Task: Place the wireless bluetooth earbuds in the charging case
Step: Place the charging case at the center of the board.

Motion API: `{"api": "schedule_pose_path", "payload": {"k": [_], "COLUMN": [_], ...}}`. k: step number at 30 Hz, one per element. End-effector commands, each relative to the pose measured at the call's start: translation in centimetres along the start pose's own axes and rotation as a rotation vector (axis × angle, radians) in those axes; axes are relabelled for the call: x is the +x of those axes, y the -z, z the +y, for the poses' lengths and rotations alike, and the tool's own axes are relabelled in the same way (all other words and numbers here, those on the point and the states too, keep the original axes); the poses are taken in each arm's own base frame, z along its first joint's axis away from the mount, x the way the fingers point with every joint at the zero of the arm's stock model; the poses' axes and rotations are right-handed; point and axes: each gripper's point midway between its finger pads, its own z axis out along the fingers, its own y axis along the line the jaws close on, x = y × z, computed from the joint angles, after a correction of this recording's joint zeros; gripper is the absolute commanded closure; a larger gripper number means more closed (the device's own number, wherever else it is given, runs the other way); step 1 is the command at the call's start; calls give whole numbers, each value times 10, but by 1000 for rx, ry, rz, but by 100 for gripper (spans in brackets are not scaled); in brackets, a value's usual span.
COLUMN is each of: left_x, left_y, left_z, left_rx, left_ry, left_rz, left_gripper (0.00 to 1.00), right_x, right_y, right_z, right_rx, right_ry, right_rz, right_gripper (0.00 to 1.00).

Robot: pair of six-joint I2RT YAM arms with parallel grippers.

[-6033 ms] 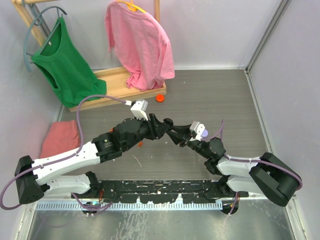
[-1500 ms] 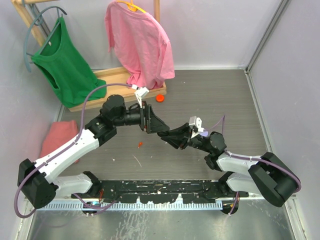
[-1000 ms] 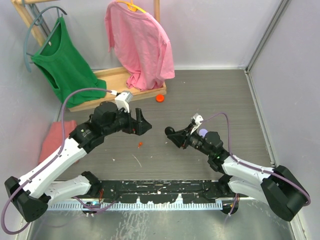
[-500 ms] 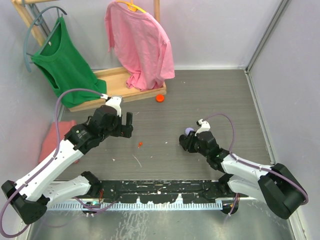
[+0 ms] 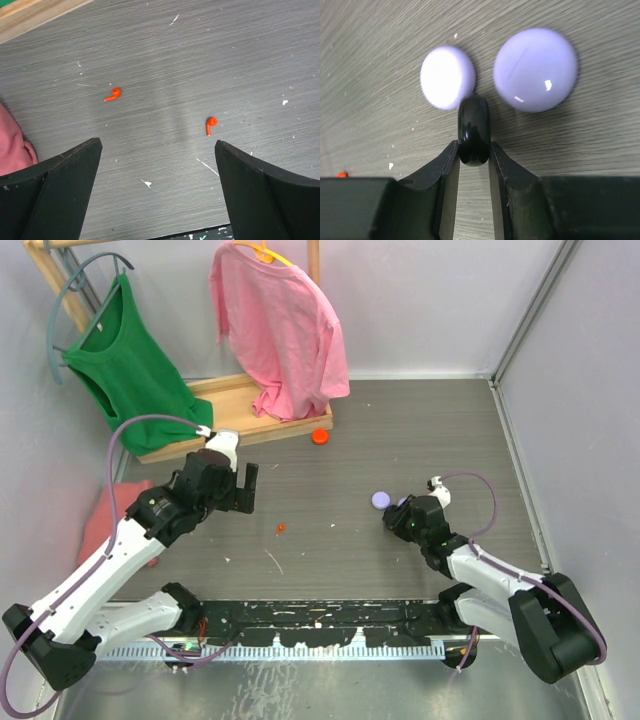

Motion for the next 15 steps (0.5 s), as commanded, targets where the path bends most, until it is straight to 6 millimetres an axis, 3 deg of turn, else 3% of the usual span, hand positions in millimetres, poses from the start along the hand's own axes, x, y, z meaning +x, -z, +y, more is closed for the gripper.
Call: {"api": "schedule_pose_path", "payload": {"k": [1, 8, 15], "left_x": [-12, -11, -10], "left_y": [4, 0, -3], "left_z": [11, 17, 20], "left_rx": [-19, -3, 12], "left_ry": [30, 91, 146], "left_rz": [-56, -48, -31], "left_gripper": [2, 2, 2], "right_x": [-8, -11, -13], "right_y": [1, -1, 12], "right_z": [-28, -18, -6], "right_rx": [120, 108, 79], "right_ry": [-34, 23, 122], "right_rz": [-32, 19, 76], "right_gripper": [76, 43, 11]}}
